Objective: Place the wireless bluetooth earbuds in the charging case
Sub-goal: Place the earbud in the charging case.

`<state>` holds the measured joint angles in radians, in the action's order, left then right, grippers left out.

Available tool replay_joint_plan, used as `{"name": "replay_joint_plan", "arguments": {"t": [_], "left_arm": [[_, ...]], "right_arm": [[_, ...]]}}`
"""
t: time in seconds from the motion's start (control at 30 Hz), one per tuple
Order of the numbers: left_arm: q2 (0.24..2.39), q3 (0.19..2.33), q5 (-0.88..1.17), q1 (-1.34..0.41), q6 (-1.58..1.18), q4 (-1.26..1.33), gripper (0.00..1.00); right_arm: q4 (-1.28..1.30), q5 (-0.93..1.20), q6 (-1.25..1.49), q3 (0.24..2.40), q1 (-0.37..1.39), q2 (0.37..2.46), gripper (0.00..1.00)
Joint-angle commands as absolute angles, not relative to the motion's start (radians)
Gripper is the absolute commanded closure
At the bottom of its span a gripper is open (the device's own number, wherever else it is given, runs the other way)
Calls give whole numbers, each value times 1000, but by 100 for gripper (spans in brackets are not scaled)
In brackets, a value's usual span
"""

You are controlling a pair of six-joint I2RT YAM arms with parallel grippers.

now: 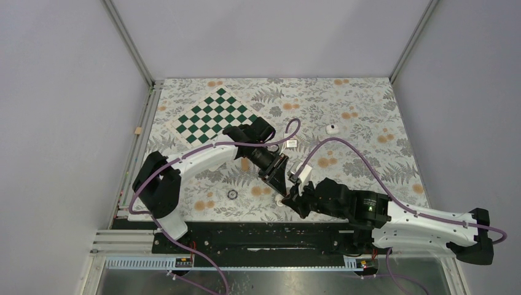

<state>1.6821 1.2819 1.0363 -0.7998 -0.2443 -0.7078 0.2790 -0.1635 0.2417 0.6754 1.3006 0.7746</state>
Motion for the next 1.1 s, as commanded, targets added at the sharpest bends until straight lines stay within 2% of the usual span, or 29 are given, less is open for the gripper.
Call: {"name": "replay_joint_plan", "arguments": {"t": [0.0,0.4,1.07], "left_arm": [[1666,1305,1045,-804,-249,-674,88],[1684,1317,1050,-804,-249,-674,88],[1681,1313,1061,-805,-244,-675,88]], "right_arm": [[256,-159,252,679,1305,738,100],[323,-89,241,654,1306,737,100],[249,-150,220,659,1306,773,100]]}}
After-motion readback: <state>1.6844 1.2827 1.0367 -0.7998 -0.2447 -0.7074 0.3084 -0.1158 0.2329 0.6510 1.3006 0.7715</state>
